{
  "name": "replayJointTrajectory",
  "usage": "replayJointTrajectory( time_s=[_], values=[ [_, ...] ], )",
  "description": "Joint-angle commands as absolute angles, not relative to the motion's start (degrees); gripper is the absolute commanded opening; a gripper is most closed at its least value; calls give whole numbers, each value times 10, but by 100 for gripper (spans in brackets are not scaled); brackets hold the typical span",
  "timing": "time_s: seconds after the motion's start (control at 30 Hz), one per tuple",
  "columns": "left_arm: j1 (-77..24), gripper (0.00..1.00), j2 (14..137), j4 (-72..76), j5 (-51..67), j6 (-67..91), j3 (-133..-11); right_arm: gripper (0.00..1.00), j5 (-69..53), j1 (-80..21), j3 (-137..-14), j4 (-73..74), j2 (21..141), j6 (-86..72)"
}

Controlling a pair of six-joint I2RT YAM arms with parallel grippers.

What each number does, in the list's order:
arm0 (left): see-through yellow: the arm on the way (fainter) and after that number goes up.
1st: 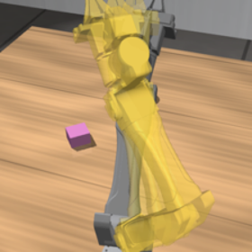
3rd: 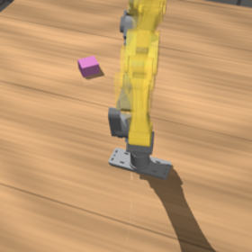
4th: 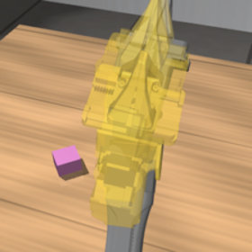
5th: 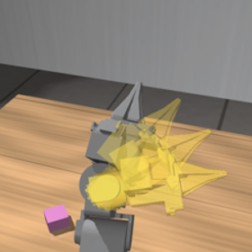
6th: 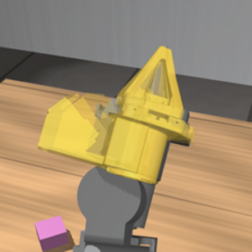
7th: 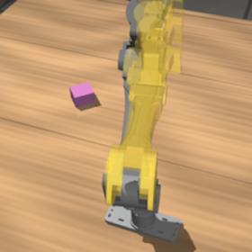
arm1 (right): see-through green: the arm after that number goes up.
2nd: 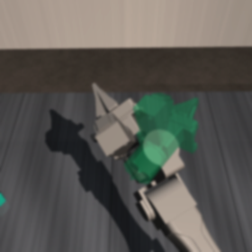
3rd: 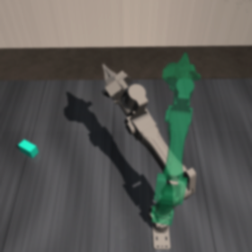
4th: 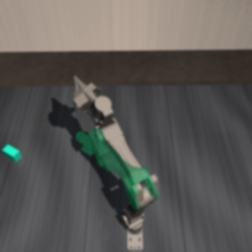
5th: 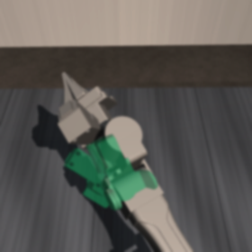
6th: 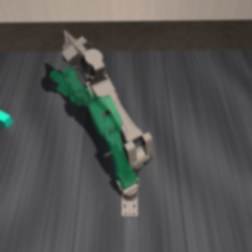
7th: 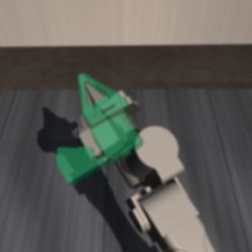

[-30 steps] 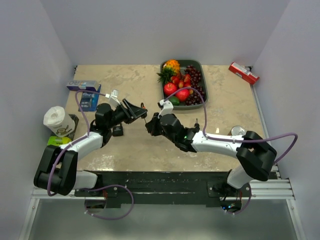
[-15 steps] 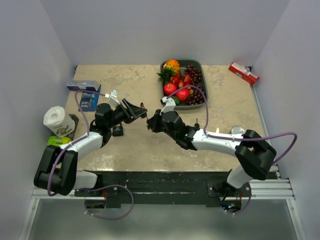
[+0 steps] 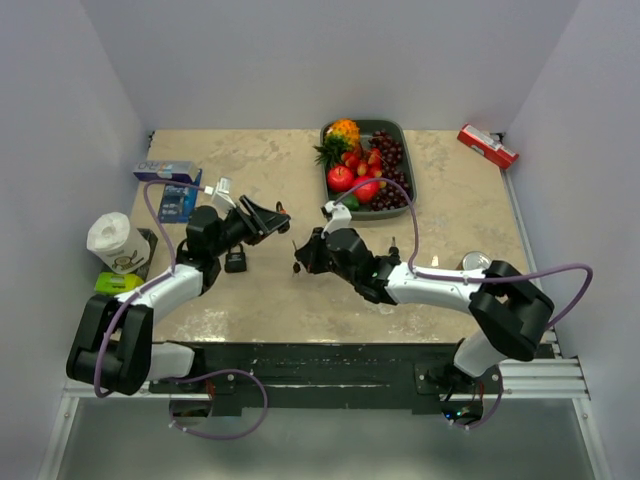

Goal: Unlock with the key

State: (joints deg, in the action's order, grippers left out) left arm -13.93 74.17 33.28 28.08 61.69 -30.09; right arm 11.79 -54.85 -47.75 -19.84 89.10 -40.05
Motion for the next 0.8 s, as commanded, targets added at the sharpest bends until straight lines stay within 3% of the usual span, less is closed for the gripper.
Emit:
replayJointTrajectory(
  time_s=[0.0, 0.77],
  values=[
    [-135, 0, 724, 366, 273, 601, -309, 0, 118, -553, -478, -212, 846, -404],
    [-137, 0, 749, 371, 289, 607, -309, 0, 109, -554, -537, -201, 866, -367]
  ],
)
